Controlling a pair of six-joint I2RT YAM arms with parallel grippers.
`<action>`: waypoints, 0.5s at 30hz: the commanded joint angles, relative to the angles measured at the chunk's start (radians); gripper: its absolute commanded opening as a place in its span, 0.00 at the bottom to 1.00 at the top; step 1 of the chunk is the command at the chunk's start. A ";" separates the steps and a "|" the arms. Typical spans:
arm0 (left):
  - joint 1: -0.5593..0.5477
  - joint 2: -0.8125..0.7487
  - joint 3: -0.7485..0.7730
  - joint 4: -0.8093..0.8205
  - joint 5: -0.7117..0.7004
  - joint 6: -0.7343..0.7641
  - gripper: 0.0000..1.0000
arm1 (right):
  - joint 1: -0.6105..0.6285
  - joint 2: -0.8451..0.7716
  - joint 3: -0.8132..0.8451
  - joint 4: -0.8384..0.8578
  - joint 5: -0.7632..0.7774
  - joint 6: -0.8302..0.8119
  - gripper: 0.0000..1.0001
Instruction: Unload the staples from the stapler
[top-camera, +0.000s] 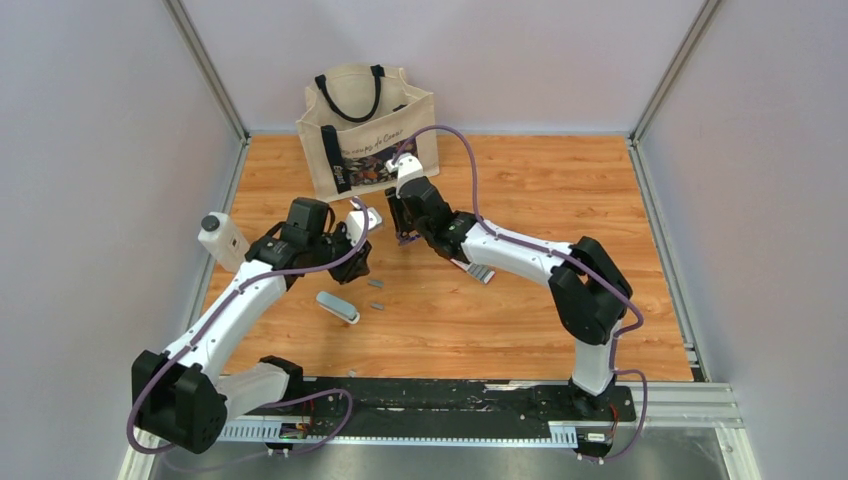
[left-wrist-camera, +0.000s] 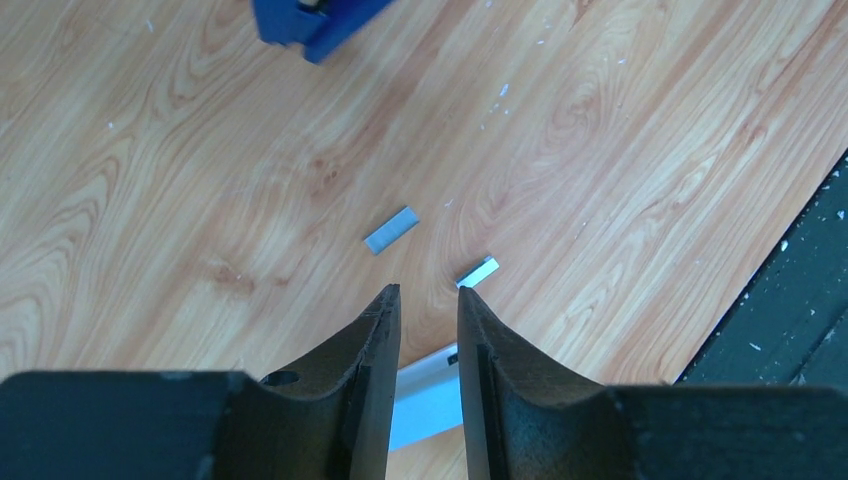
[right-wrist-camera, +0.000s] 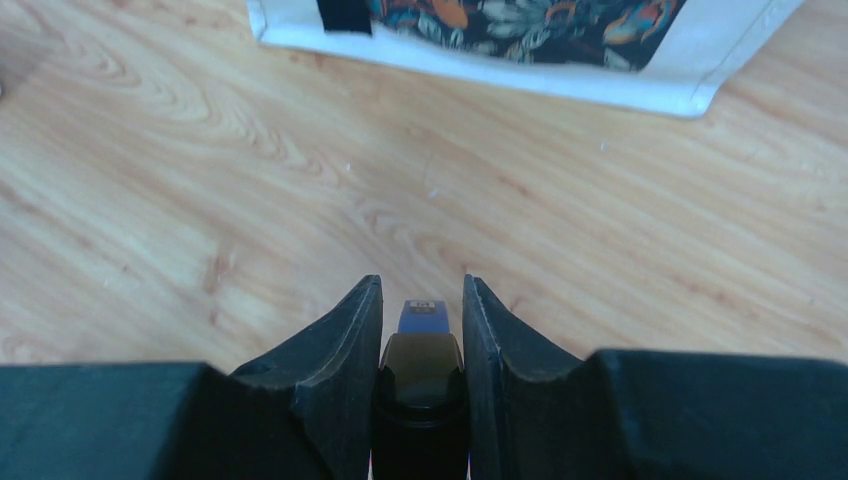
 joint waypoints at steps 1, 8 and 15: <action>0.058 -0.044 -0.010 -0.020 0.081 -0.007 0.35 | 0.000 0.042 0.040 0.289 0.084 -0.082 0.00; 0.090 -0.072 0.010 -0.097 0.100 0.005 0.35 | 0.003 0.148 -0.005 0.534 0.176 -0.057 0.00; 0.130 -0.092 -0.008 -0.103 0.112 0.017 0.35 | 0.052 0.145 -0.128 0.537 0.224 -0.005 0.01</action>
